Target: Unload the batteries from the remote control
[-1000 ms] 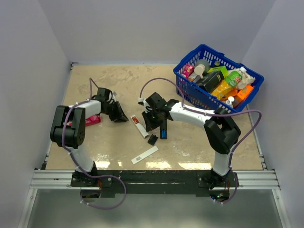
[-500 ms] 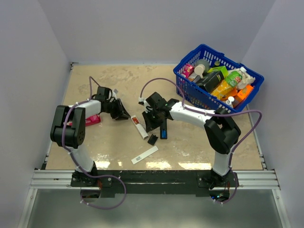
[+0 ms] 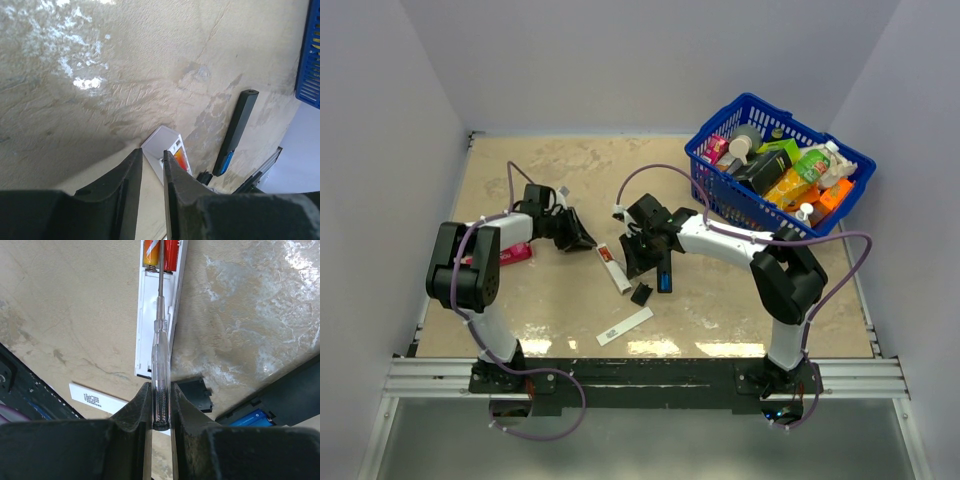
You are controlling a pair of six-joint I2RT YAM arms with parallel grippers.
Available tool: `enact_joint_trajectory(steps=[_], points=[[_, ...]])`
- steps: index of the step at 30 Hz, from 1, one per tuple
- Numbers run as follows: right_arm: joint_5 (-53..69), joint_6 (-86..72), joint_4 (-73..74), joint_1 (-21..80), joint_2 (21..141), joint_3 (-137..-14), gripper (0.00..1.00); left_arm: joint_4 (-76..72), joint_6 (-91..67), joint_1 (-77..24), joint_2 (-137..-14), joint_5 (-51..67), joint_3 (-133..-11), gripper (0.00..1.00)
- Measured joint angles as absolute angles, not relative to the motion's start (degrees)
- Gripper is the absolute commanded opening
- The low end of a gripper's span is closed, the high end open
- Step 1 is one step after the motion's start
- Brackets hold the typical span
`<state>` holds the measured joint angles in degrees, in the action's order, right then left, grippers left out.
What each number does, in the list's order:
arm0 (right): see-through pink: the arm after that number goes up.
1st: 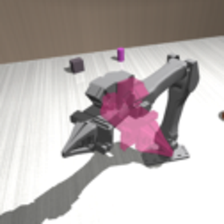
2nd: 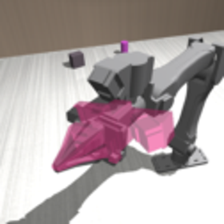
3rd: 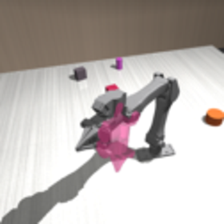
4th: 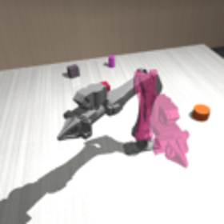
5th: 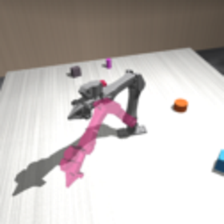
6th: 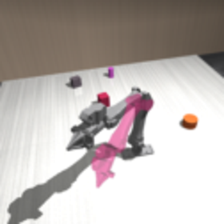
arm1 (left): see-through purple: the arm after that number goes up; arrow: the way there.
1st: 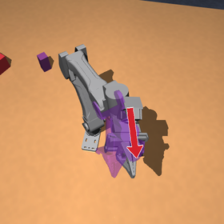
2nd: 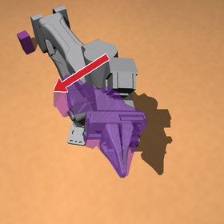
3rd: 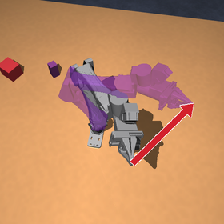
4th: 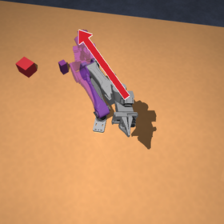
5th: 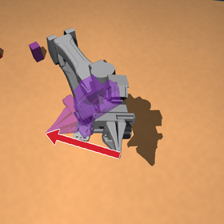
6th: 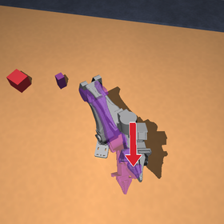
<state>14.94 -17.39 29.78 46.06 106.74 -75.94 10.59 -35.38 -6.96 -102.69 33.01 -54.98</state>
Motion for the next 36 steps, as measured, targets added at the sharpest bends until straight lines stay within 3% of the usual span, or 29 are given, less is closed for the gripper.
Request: enact_joint_trajectory(steps=[19,36], points=[[17.1,-16.8,32.7,44.9,106.5,-76.9,0.00,8.2,-35.4,-7.2,-105.3,37.9,-54.7,0.17],[25.6,-8.6,29.8,40.5,106.3,-71.9,0.00,8.4,-34.8,-8.4,-108.9,40.7,-58.1,0.16]])
